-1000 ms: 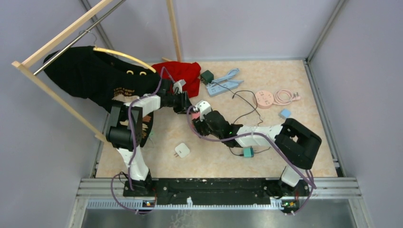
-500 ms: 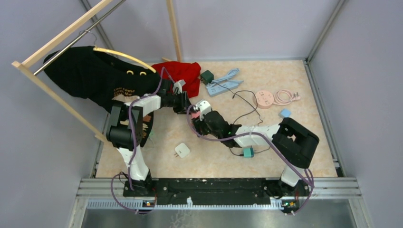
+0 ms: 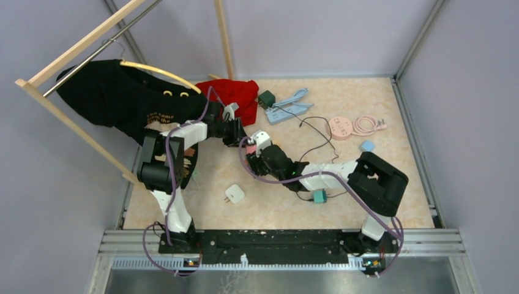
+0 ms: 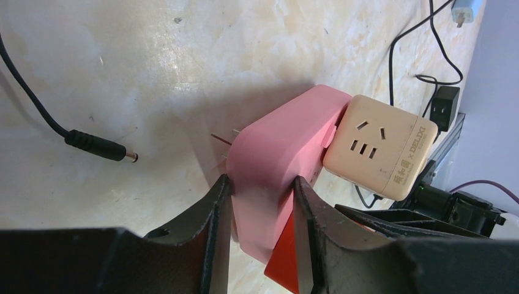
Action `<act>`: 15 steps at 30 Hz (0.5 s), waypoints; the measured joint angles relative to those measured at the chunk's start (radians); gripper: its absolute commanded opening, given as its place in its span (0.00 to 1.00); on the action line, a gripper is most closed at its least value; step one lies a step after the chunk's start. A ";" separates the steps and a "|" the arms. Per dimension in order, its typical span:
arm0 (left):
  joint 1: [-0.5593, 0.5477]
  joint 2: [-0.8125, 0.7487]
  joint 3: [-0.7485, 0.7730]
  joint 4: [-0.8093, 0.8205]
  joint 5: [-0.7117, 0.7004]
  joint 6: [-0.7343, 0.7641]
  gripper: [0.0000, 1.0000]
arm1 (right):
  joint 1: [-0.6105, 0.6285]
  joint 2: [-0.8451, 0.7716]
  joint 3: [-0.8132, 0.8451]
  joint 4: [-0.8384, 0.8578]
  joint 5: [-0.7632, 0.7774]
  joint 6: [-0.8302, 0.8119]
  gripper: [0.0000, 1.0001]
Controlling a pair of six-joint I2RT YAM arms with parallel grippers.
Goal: Insert the plug
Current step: Insert the plug into the socket.
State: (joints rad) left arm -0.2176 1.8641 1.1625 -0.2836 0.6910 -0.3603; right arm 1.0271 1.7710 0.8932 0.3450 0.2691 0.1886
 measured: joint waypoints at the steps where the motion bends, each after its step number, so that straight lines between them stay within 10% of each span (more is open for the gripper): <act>1: 0.000 0.000 0.000 0.000 0.000 0.000 0.00 | 0.000 0.000 0.000 0.000 0.000 0.000 0.00; 5: 0.000 0.002 0.000 0.002 0.001 0.000 0.04 | 0.001 0.006 0.024 -0.030 0.008 -0.001 0.00; 15: -0.002 0.006 0.056 -0.059 0.045 0.008 0.56 | 0.011 -0.024 0.085 -0.200 0.032 0.014 0.03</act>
State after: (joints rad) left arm -0.2195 1.8706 1.2190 -0.3428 0.7361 -0.3523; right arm 1.0386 1.7466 0.9783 0.1448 0.3008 0.2024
